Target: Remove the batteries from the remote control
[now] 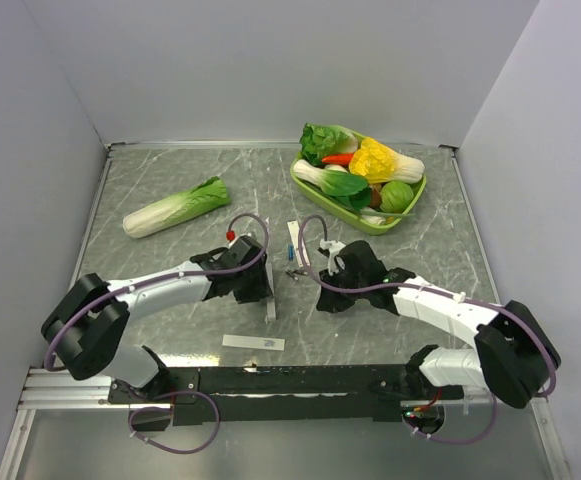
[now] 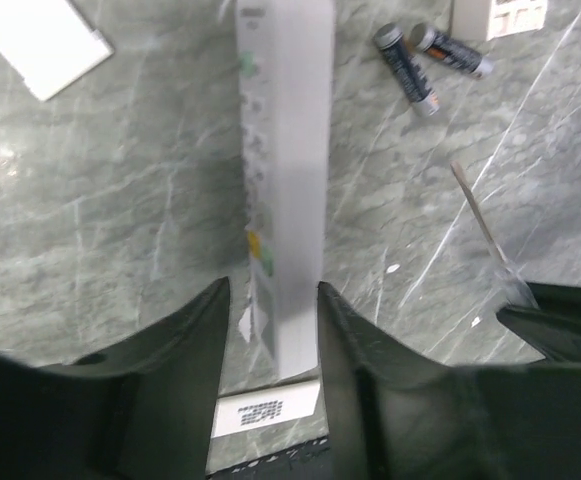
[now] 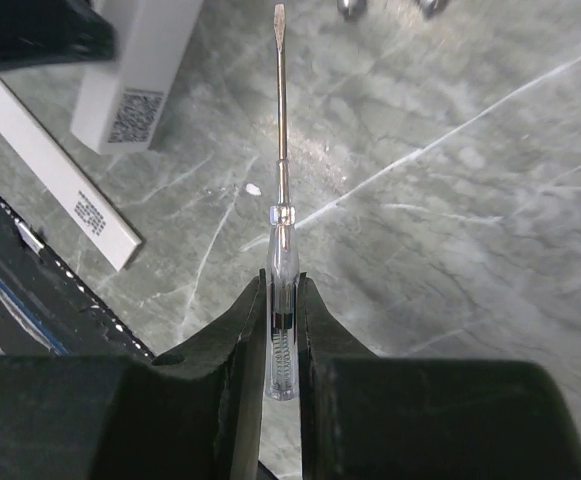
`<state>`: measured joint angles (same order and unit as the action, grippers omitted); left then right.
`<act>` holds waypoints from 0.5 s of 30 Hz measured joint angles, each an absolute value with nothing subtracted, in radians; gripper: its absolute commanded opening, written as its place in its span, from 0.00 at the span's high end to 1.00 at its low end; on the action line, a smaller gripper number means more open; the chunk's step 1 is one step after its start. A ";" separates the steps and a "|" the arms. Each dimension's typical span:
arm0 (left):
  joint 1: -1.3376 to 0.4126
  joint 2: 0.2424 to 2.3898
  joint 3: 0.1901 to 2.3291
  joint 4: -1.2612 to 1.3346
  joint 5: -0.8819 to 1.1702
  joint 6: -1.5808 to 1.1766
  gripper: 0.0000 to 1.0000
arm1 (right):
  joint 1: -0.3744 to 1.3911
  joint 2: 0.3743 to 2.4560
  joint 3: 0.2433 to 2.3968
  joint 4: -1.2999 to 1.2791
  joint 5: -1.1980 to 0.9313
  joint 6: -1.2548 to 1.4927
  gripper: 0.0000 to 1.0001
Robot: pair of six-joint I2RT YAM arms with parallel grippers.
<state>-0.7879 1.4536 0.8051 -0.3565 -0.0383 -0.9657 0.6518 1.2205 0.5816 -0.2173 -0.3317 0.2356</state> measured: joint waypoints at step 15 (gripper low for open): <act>-0.701 1.392 0.709 -0.273 0.038 -0.963 0.71 | 0.652 1.251 0.568 -0.133 -0.385 0.273 1.00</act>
